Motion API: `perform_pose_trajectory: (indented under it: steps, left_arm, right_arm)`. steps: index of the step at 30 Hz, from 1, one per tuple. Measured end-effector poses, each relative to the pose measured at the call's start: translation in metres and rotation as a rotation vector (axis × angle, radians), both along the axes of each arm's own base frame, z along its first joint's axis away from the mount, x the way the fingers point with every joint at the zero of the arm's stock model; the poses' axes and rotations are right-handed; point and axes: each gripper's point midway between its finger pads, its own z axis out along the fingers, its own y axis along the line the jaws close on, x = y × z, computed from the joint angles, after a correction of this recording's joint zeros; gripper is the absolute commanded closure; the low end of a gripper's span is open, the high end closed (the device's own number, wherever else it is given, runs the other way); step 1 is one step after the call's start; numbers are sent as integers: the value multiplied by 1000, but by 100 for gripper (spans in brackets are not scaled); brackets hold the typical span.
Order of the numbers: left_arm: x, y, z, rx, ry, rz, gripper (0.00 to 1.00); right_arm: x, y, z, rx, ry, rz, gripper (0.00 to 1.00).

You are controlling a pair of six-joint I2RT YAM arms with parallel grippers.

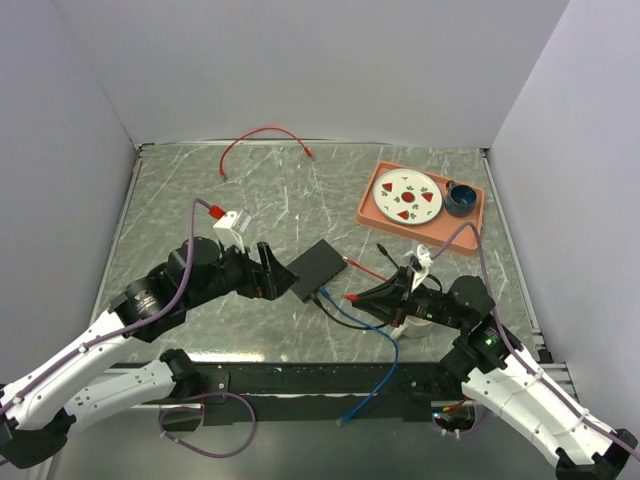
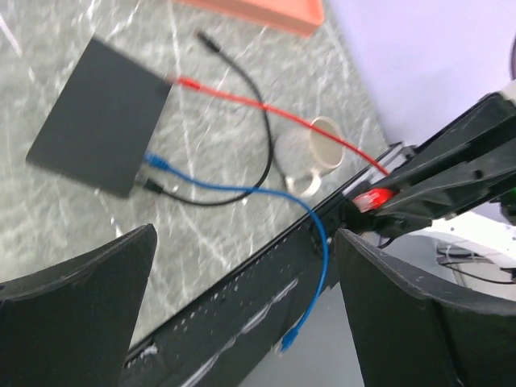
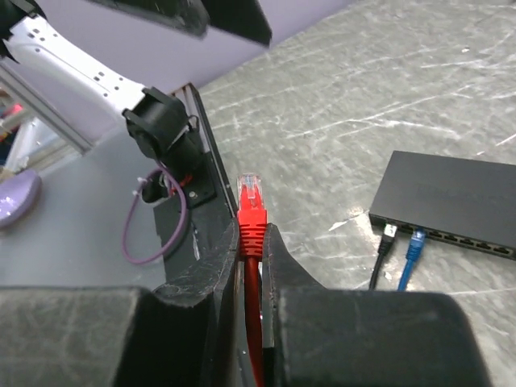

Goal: Insert the plug into the switch port

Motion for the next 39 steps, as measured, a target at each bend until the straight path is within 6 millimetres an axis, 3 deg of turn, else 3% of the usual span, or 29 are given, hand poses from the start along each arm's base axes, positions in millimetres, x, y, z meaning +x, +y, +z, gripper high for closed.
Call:
perform_pose_trajectory:
  steps: [9,14,17,22,27,33,39]
  left_arm:
    - [-13,24,-25,18,47,53,3]
    - [-12,40,-16,-9,-26,101,3]
    - [-3,39,-15,23,-46,121,3]
    - [23,7,-40,157,7,84,3]
    - [46,-17,-93,282,105,27,3]
    - [101,-3,-116,248,175,88,3]
    - [143,9,-137,250,233,105,3]
  right_arm:
    - [7,9,-23,-15,151,-11,100]
    - [25,6,-41,-67,215,-106,100]
    - [35,1,-51,-107,244,-178,100]
    - [52,-11,-65,-152,263,-311,100]
    - [69,-14,-88,-248,283,-397,100]
    - [88,-11,-125,-366,301,-482,100]
    - [106,4,-156,-465,285,-518,100]
